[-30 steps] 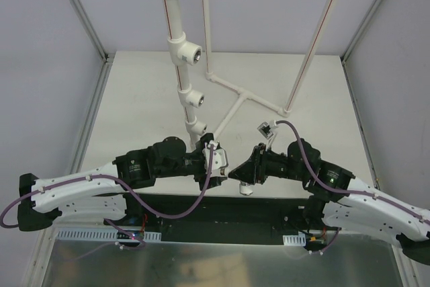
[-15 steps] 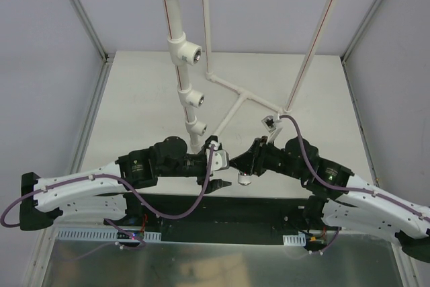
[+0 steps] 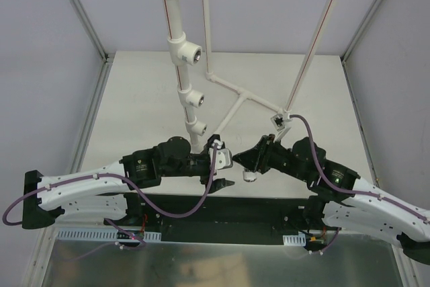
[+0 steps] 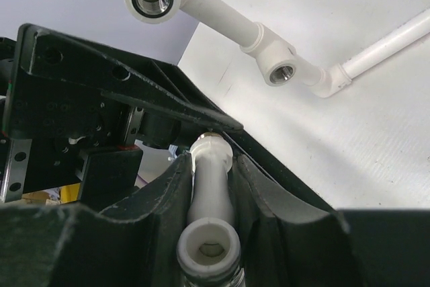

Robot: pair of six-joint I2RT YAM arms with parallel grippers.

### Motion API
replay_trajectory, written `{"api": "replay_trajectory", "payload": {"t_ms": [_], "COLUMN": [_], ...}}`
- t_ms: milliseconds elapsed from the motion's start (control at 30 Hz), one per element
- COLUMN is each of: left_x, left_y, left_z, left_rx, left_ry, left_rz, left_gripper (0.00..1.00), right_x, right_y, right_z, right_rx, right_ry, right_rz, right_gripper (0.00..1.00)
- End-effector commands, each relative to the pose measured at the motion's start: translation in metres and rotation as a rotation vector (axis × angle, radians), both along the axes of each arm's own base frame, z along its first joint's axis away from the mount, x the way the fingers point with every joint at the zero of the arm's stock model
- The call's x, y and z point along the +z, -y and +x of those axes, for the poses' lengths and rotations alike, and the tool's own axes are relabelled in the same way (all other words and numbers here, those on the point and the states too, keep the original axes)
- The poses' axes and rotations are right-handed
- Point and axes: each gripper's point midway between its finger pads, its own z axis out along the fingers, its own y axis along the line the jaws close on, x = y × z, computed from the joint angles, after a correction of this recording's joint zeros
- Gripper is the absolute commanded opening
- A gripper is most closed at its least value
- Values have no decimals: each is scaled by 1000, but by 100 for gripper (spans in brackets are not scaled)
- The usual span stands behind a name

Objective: Install the water faucets
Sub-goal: Pick up the water faucet from the center of the board.

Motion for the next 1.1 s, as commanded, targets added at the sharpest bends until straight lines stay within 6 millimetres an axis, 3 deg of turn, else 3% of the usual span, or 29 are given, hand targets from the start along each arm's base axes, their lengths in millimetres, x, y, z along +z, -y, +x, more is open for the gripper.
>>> {"api": "replay_trajectory", "payload": {"t_ms": [0,167,367,733,1067], "left_x": [6,17,24,33,41], "left_y": [-4,-16,-24,-28,-29], "left_z": [24,47,58,61,66], "left_rx": [120,215,246,261,275], "left_ry": [79,192,278,308,302], "left_rz": [-13,-6,23,15,-3], "left_gripper": [88,90,92,92,94], "right_x": [35,32,32,17,14], "right_y": [-6,-11,-15,-22,-20], "right_z": [-14,-37,-64,-75,-85], "right_rx": [81,212,365,440,489], "right_ry": [13,-15,-58,-123,-129], "right_rz": [95,88,94,52,53], "right_gripper": [0,0,0,0,0]}}
